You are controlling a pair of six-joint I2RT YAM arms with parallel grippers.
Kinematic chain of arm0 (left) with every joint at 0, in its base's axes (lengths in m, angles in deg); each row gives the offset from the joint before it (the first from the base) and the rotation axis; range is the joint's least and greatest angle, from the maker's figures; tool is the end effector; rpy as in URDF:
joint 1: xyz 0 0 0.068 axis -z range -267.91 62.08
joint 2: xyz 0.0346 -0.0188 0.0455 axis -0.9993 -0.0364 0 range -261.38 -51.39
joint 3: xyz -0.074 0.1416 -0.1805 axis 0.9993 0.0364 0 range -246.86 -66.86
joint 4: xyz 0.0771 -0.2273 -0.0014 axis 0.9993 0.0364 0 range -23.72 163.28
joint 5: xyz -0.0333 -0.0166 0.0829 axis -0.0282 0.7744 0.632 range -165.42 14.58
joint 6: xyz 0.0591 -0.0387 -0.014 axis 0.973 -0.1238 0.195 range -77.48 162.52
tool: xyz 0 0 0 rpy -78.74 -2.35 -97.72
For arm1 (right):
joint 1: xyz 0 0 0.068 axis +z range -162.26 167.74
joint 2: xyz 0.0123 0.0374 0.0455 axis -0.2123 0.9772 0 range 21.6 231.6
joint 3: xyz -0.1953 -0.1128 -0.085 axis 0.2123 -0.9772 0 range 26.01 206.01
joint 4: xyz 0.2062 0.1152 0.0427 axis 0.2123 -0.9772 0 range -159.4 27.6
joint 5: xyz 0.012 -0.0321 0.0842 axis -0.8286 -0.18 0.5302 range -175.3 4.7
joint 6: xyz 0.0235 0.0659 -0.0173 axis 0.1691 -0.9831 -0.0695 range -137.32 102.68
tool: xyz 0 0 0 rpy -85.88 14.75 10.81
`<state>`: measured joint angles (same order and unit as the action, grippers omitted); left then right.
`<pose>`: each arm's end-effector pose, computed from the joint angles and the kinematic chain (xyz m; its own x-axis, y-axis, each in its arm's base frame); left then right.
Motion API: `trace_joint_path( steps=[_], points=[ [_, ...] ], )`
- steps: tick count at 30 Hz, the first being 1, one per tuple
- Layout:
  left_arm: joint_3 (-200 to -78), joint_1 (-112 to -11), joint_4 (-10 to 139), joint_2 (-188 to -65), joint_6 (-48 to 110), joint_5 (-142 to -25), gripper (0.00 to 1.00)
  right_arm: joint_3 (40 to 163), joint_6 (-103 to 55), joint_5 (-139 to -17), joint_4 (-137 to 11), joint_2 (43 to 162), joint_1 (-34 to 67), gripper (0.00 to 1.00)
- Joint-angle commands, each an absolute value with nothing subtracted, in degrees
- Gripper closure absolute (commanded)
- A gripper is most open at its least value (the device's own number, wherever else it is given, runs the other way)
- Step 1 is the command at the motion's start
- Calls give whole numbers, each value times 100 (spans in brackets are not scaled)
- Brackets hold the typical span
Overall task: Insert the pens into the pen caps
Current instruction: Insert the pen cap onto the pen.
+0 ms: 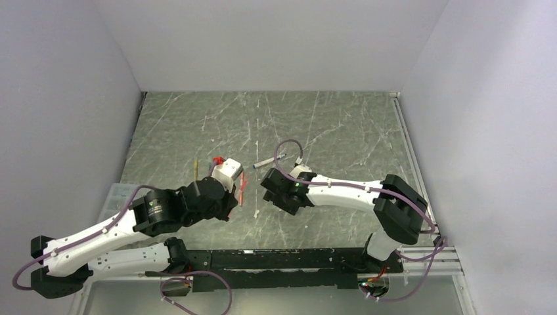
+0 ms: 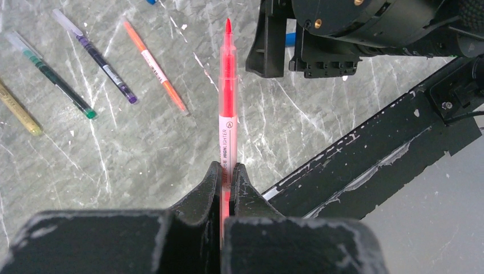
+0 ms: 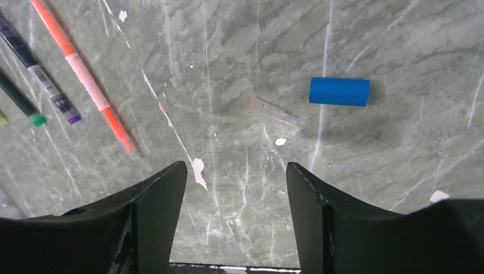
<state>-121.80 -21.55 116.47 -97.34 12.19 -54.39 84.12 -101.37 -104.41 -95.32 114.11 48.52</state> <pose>0.0865 -0.1442 0.2882 -0.6052 0.2071 -0.7687 0.5113 0.8412 -0.1758 0.1622 0.2500 0.1481 -0.8056 0.4849 -0.3404 0.3690 0.8602 0.3521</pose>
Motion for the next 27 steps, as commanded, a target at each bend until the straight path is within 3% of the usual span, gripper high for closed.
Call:
trace_joint_path(
  steps=[1, 27],
  points=[
    [-12262, -2147, 11441, -9636, 1362, -5632, 100, 8514, -10804, -10628, -9632, 11418, 4817, 32],
    [-12267, -2139, 11459, -9686, 1387, -5670, 100, 8193, -10506, -10414, -8972, 11927, 4290, 33]
  ],
)
